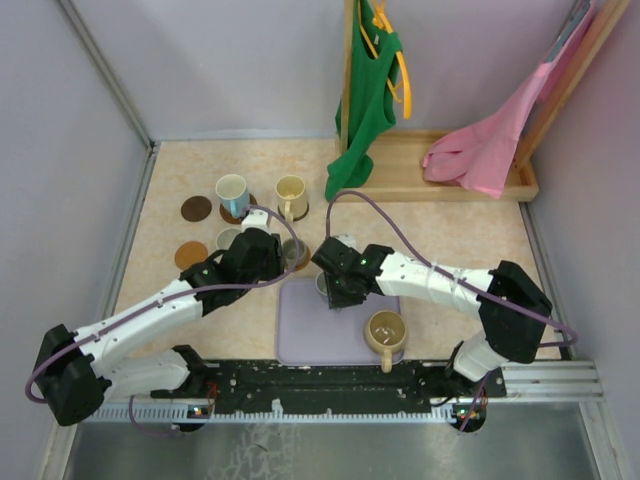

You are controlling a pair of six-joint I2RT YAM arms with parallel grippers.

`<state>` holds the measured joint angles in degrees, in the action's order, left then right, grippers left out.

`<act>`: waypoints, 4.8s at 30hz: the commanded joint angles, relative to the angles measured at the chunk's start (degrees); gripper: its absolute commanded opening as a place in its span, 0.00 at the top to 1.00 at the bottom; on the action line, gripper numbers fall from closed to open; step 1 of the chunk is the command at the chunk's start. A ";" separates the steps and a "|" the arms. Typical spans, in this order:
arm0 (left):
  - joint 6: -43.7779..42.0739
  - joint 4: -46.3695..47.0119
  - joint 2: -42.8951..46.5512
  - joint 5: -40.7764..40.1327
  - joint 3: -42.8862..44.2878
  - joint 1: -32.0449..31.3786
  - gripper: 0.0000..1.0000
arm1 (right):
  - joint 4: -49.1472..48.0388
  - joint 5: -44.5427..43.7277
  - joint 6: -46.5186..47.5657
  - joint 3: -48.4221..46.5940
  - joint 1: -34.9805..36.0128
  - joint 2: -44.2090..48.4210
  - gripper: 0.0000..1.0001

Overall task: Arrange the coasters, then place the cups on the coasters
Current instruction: Place the cup on the tray, then pick up the cup from the tray.

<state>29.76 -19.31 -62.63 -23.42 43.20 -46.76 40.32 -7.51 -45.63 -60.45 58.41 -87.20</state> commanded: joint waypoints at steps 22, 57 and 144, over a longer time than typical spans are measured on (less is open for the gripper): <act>-0.44 0.94 0.58 0.13 -0.81 0.18 0.52 | -3.90 1.33 0.98 -1.98 1.42 1.34 0.71; -1.11 -1.96 1.91 6.57 0.93 -0.08 0.55 | 4.70 -9.13 0.47 -6.51 2.26 11.11 0.72; 15.52 5.18 -26.50 -15.84 6.16 -27.35 0.82 | 11.46 -2.81 9.94 -0.51 -14.64 30.55 0.71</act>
<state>45.82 -15.27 -88.64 -39.35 48.99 -74.46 52.42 -9.56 -35.18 -61.06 44.31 -58.13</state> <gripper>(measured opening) 0.219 0.290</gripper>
